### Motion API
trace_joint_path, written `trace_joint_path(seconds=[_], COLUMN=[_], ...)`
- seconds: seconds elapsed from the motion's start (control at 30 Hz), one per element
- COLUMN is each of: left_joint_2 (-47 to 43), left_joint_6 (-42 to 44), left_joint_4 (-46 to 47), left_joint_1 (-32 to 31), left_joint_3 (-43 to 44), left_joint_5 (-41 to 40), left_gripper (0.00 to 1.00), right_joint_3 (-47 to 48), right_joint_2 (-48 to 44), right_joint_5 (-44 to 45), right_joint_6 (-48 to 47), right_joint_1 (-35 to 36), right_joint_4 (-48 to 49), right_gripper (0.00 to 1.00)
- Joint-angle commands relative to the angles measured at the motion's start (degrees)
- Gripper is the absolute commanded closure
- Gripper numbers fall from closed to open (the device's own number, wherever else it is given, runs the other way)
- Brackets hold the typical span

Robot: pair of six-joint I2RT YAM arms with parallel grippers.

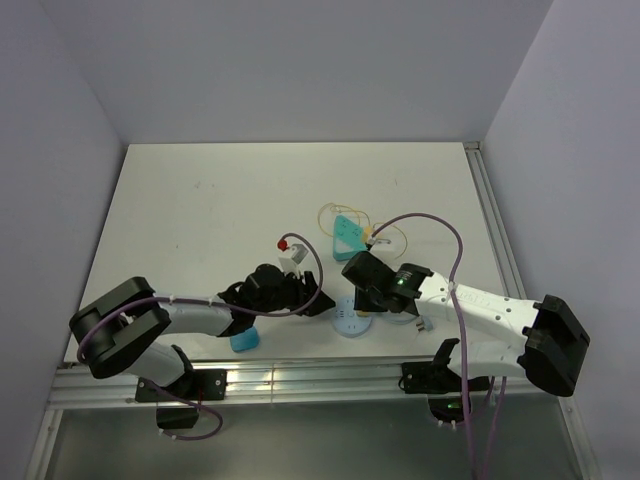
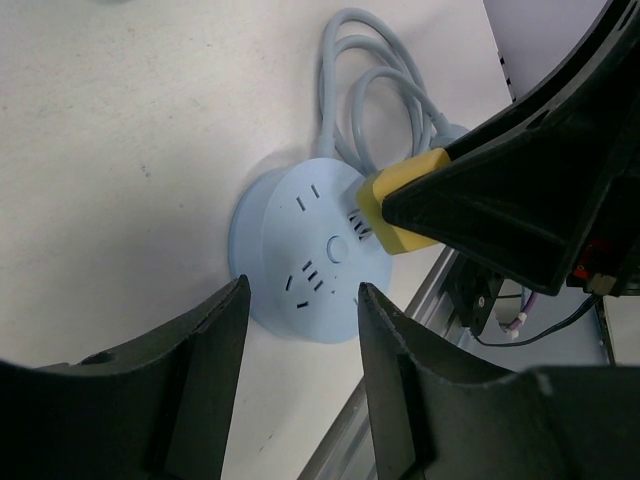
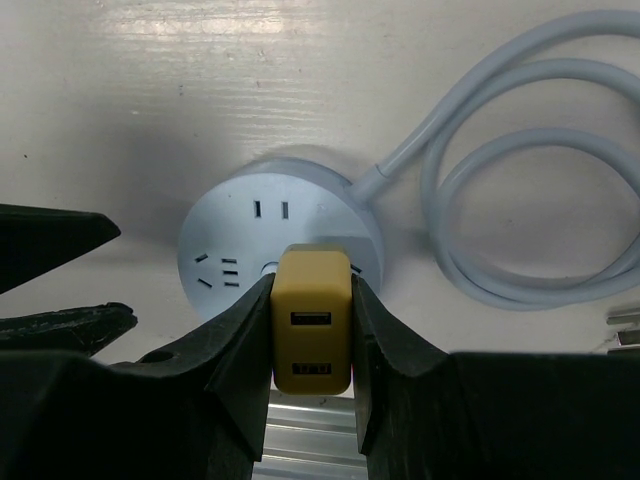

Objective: Insert the plug

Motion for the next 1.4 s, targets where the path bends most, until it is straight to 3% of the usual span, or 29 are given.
trace_joint_path(seconds=[0.0, 0.43, 0.67, 0.8, 1.03, 1.37], left_joint_2=[1.5, 2.82, 3.79, 5.02, 5.73, 5.11], left_joint_6=[1.09, 0.65, -0.14, -0.67, -1.37, -2.78], left_joint_4=[2.21, 2.56, 3.7, 4.23, 5.02, 6.6], left_joint_1=[-0.95, -2.45, -3.24, -3.24, -3.24, -3.24], left_joint_3=[2.42, 3.04, 1.9, 1.63, 0.84, -1.35], left_joint_5=[0.84, 0.13, -2.32, -2.33, -2.41, -4.43], left_gripper=[0.47, 0.5, 0.53, 0.54, 0.56, 0.59], right_joint_3=[-0.27, -4.22, -2.55, -5.45, -12.66, -6.43], right_joint_2=[-0.83, -0.67, 9.95, 13.04, 8.31, 16.91], right_joint_5=[0.12, 0.91, 9.79, 9.62, 4.34, 11.55], right_joint_6=[0.08, 1.4, 8.86, 14.22, 15.02, 17.49], right_joint_1=[0.91, 1.08, 8.1, 13.12, 11.72, 16.9], right_joint_4=[-2.3, -1.26, -5.2, -2.84, 6.22, -0.81], right_gripper=[1.0, 1.0, 1.0, 1.0, 1.0, 1.0])
